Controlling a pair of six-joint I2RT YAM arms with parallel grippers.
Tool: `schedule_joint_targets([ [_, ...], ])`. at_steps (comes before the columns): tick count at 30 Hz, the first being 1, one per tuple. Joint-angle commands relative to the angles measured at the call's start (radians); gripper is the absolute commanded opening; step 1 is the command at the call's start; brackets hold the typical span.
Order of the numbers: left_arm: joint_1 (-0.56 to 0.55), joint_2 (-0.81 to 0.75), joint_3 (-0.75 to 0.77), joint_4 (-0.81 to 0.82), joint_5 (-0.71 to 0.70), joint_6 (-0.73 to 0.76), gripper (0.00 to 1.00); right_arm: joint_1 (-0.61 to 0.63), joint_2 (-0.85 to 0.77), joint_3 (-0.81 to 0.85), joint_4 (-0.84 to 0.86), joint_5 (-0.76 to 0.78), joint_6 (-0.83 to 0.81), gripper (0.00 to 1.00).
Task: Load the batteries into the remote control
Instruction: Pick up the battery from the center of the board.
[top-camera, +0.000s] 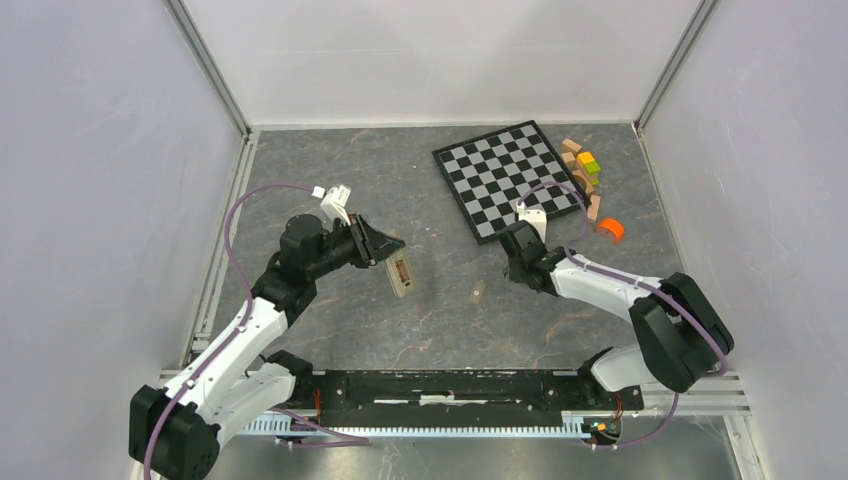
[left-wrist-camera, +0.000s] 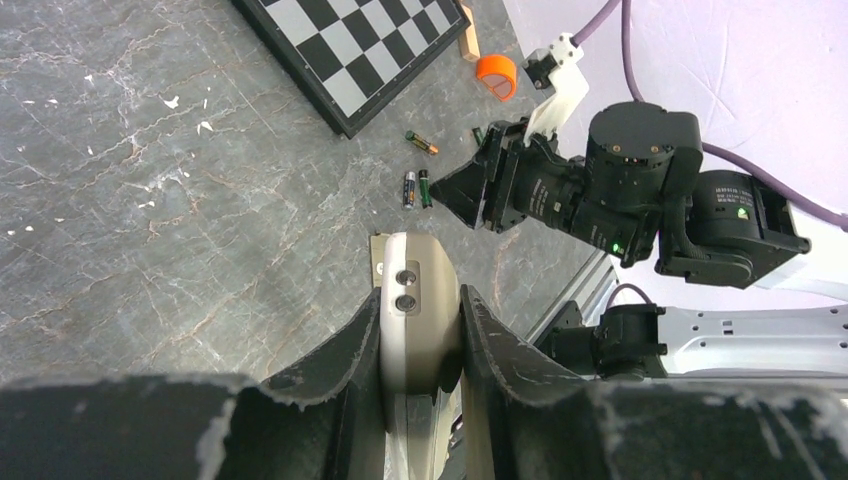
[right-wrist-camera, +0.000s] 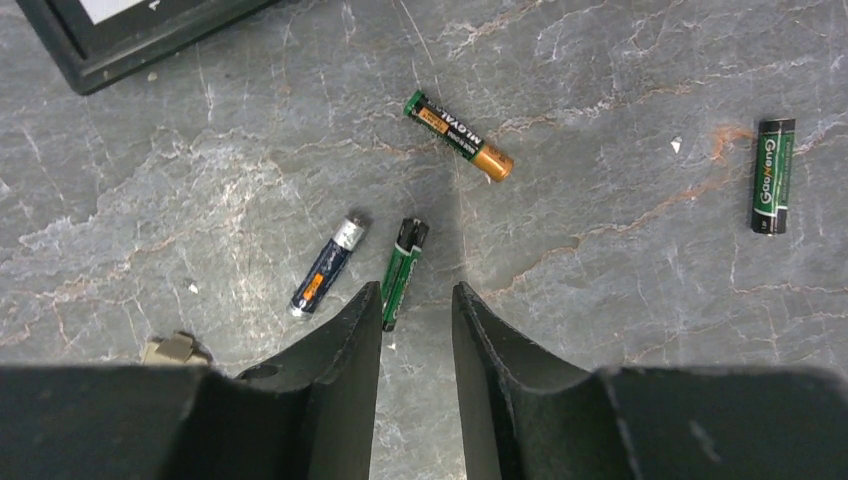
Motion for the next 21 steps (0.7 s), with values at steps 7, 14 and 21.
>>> schedule_joint_targets([
  [7, 0.0, 0.006, -0.003, 0.068, 0.037, 0.019, 0.02, -0.053, 0.063, 0.015, 0.109, -0.038, 0.033, 0.37],
  [14, 0.0, 0.004, -0.005, 0.069, 0.044, 0.014, 0.02, -0.082, 0.072, -0.017, 0.097, -0.11, 0.053, 0.19],
  [21, 0.001, 0.011, -0.009, 0.085, 0.061, 0.0, 0.02, -0.087, 0.057, -0.041, 0.113, -0.114, 0.035, 0.08],
])
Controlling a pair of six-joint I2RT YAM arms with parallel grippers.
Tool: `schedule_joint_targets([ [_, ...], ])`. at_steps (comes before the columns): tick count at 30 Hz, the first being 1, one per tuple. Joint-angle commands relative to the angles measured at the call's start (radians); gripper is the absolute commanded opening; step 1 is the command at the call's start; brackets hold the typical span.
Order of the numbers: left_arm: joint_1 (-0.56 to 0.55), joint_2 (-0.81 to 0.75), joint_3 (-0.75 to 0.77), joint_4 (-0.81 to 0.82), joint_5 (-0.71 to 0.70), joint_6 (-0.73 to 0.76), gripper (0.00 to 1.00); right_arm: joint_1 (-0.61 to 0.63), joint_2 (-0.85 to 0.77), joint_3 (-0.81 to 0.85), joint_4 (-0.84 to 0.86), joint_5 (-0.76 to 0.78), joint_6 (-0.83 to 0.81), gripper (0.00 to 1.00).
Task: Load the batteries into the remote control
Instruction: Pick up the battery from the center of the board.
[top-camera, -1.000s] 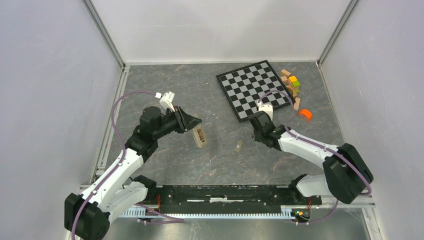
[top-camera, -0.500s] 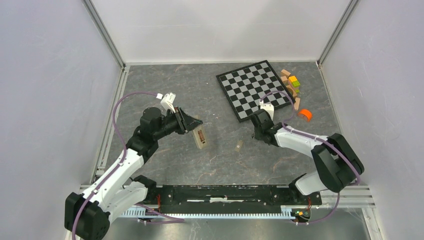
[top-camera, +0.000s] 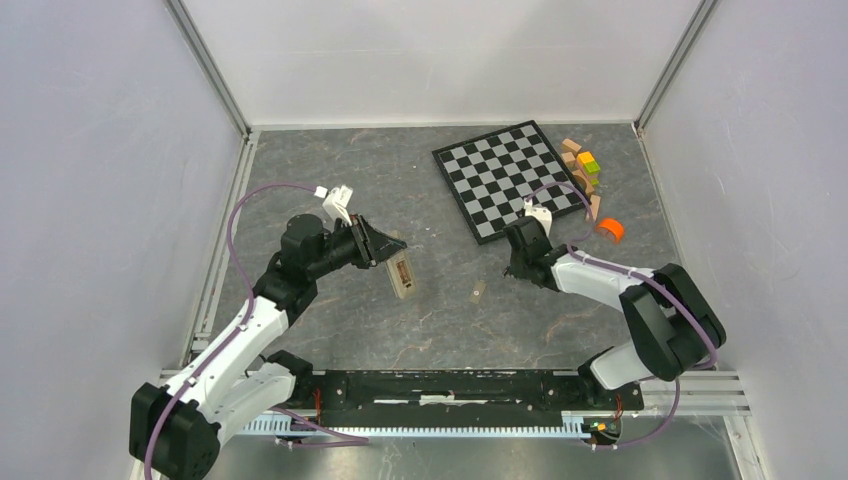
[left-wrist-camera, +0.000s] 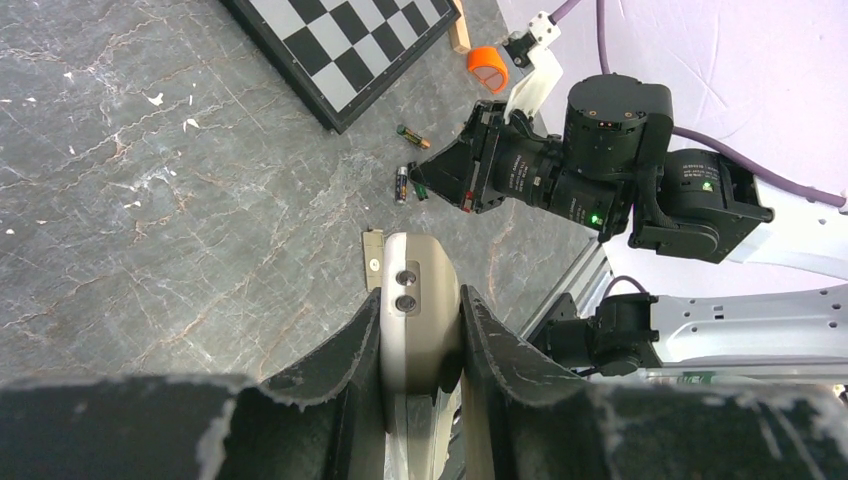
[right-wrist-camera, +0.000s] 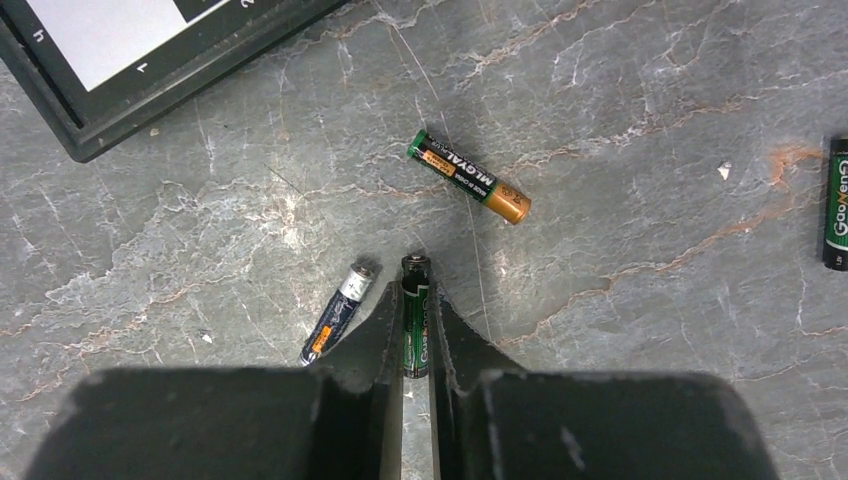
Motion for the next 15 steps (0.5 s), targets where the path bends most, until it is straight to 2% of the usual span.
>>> schedule_joint_targets([
  [1, 0.0, 0.005, 0.001, 0.068, 0.038, -0.003, 0.02, -0.004, -0.022, -0.027, 0.0, -0.02, -0.01, 0.08],
  [9, -0.001, 0.043, -0.037, 0.202, 0.097, -0.074, 0.02, -0.001, -0.21, -0.032, 0.013, -0.062, -0.058, 0.09],
  [12, 0.0, 0.056, -0.053, 0.267, 0.125, -0.097, 0.02, 0.003, -0.29, -0.027, 0.007, -0.131, -0.045, 0.08],
  [15, -0.001, 0.067, -0.056, 0.303, 0.125, -0.116, 0.02, 0.017, -0.399, -0.068, 0.113, -0.246, -0.029, 0.08],
])
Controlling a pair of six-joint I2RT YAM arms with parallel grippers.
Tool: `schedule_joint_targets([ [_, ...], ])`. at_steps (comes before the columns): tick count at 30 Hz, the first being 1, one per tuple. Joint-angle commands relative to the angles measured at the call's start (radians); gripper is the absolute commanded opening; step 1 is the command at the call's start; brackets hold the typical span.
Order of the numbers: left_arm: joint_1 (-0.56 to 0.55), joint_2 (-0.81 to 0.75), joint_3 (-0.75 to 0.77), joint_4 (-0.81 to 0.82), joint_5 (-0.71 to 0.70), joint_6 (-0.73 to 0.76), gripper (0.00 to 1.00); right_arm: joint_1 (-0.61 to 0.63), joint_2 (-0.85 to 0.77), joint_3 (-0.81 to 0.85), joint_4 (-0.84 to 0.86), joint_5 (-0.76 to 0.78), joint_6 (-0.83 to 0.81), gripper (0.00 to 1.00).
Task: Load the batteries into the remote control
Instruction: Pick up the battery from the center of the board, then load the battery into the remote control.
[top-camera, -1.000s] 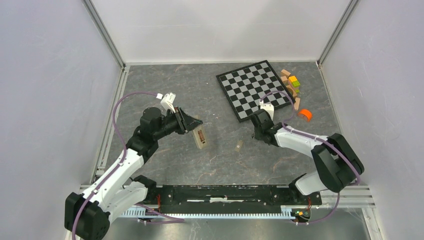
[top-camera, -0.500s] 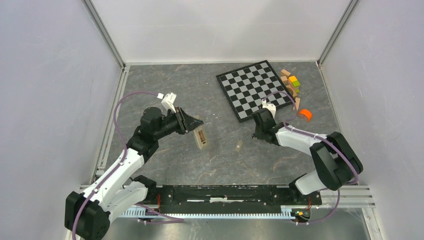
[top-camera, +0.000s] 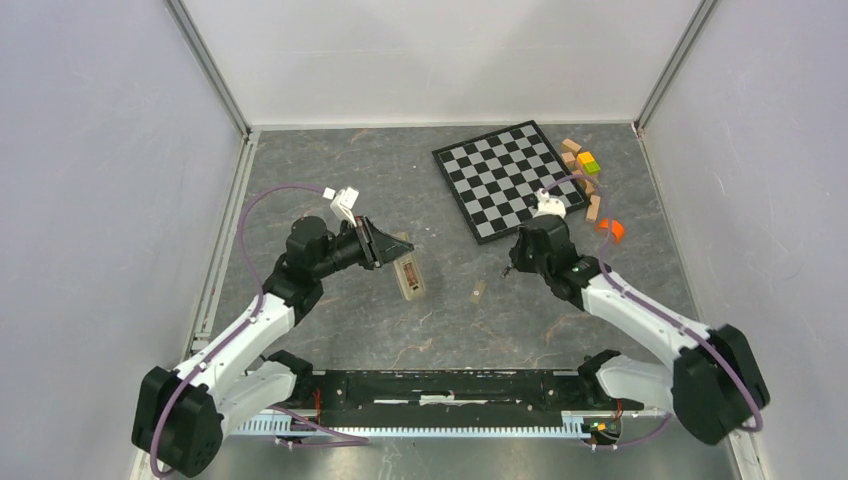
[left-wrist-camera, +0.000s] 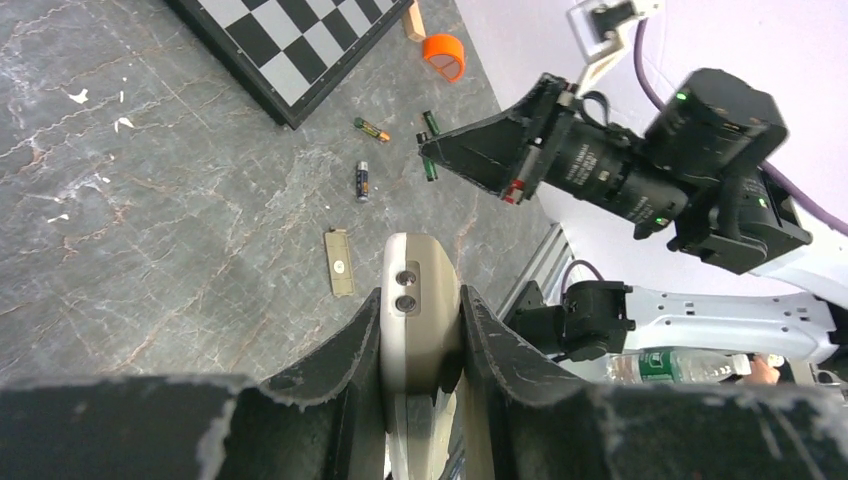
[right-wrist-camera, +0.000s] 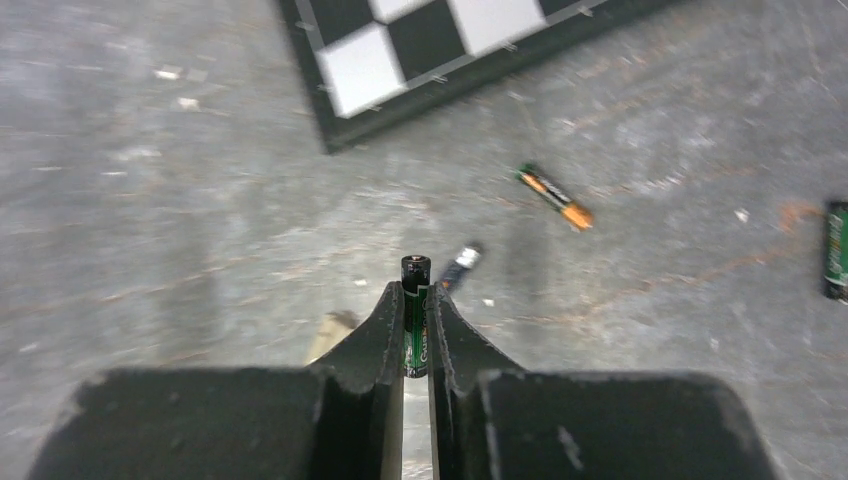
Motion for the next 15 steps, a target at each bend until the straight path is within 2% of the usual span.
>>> schedule_joint_targets([
  [1, -0.002, 0.015, 0.002, 0.143, 0.04, -0.066, 0.02, 0.026, -0.146, -0.039, 0.156, -0.17, 0.014, 0.09],
  [7, -0.003, 0.053, 0.027, 0.16, 0.034, -0.131, 0.02, 0.169, -0.246, -0.011, 0.338, -0.245, 0.019, 0.09],
  [15, -0.003, 0.069, 0.039, 0.159, 0.012, -0.201, 0.02, 0.375, -0.172, 0.066, 0.51, -0.232, -0.023, 0.11],
])
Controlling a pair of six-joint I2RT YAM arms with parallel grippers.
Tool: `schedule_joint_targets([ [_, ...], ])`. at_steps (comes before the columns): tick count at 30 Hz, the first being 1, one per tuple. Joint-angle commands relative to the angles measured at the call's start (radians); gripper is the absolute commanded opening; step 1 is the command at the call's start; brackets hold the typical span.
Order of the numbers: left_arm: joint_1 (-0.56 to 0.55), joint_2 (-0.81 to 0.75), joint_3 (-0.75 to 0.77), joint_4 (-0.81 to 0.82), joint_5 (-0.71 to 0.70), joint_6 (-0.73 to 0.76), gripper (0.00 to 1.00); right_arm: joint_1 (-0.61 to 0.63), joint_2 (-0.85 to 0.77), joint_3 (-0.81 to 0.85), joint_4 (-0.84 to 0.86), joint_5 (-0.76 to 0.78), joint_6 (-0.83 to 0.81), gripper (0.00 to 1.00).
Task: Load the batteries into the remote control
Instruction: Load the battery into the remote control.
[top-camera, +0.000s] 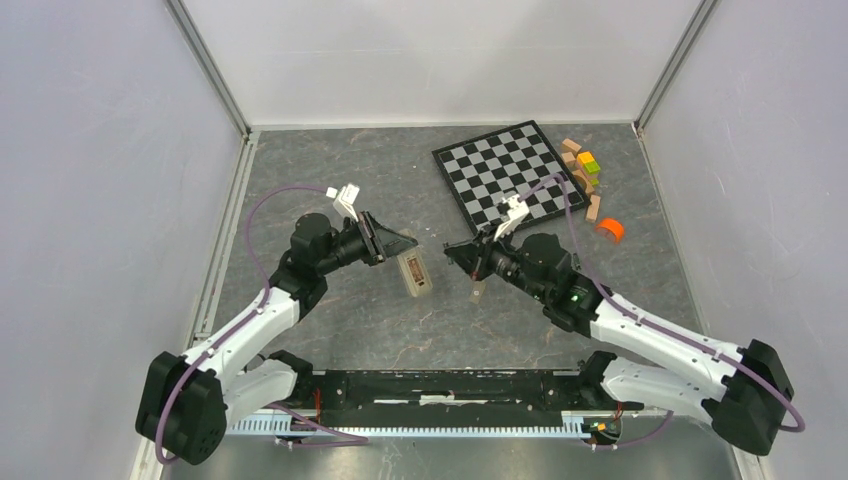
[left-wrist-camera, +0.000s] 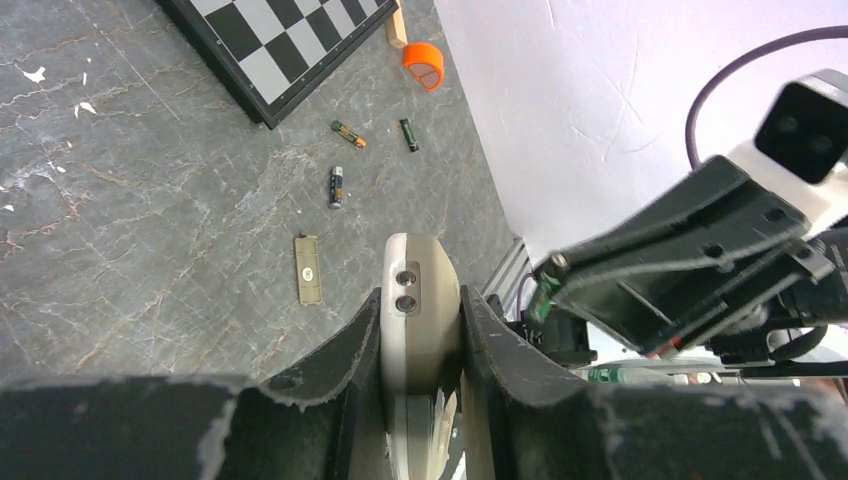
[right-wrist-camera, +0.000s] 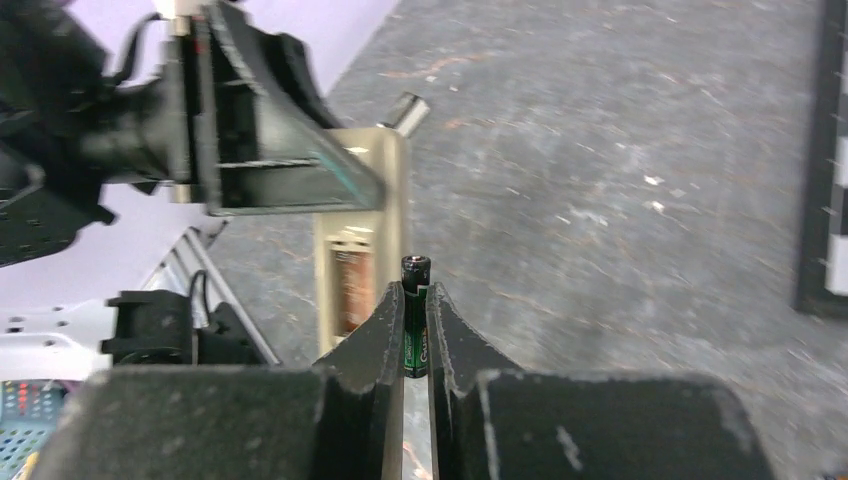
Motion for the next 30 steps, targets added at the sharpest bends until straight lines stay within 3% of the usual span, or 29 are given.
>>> schedule_joint_targets([
  [1, -0.002, -0.003, 0.043, 0.06, -0.001, -0.079, 0.02, 0.074, 0.054, 0.072, 0.157, 0.002, -0.045, 0.11],
  [10, -0.003, -0.007, 0.067, -0.009, 0.002, -0.129, 0.02, 0.161, 0.141, 0.099, 0.213, 0.005, -0.106, 0.11],
  [30, -0.002, -0.002, 0.084, -0.041, 0.058, -0.302, 0.02, 0.167, 0.179, 0.053, 0.293, 0.021, -0.141, 0.16],
])
